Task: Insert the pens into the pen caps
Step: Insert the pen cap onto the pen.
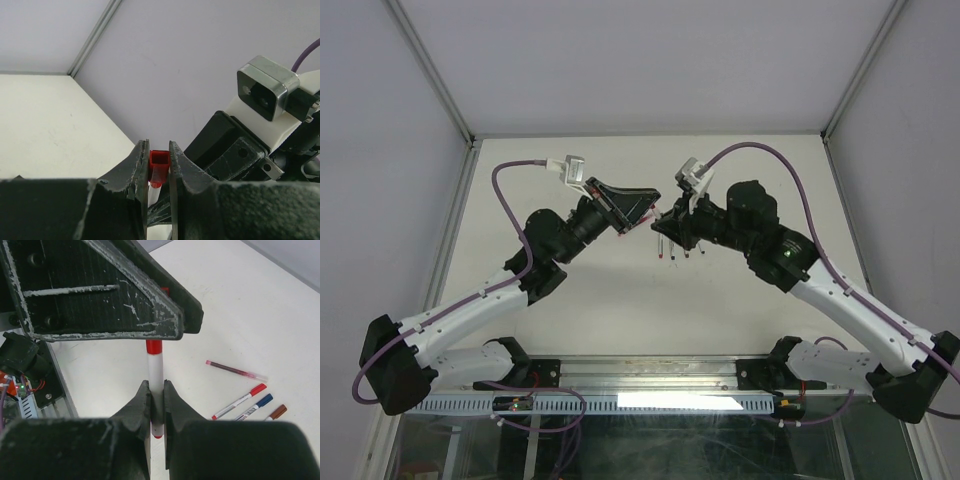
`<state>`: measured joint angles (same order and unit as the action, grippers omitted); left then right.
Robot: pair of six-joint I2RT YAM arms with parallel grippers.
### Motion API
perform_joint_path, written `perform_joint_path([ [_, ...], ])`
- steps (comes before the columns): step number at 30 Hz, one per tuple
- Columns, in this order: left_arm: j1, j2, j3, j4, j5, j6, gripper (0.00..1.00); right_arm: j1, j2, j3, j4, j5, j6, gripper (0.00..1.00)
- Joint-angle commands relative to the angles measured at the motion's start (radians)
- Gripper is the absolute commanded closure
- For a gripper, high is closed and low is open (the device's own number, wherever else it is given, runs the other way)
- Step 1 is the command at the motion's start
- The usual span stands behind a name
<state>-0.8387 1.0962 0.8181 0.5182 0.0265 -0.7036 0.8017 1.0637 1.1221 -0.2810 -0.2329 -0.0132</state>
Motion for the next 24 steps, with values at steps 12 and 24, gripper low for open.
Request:
perform_joint_path([
  [12,-0.045,-0.031,-0.056,-0.266,0.271,-0.004,0.87,-0.047,-0.111,-0.176,0.444,0.082,0.368,1.00],
  [24,-0.044,0.004,-0.079,-0.266,0.259,0.032,0.74,-0.047,-0.160,-0.321,0.490,0.035,0.460,1.00],
])
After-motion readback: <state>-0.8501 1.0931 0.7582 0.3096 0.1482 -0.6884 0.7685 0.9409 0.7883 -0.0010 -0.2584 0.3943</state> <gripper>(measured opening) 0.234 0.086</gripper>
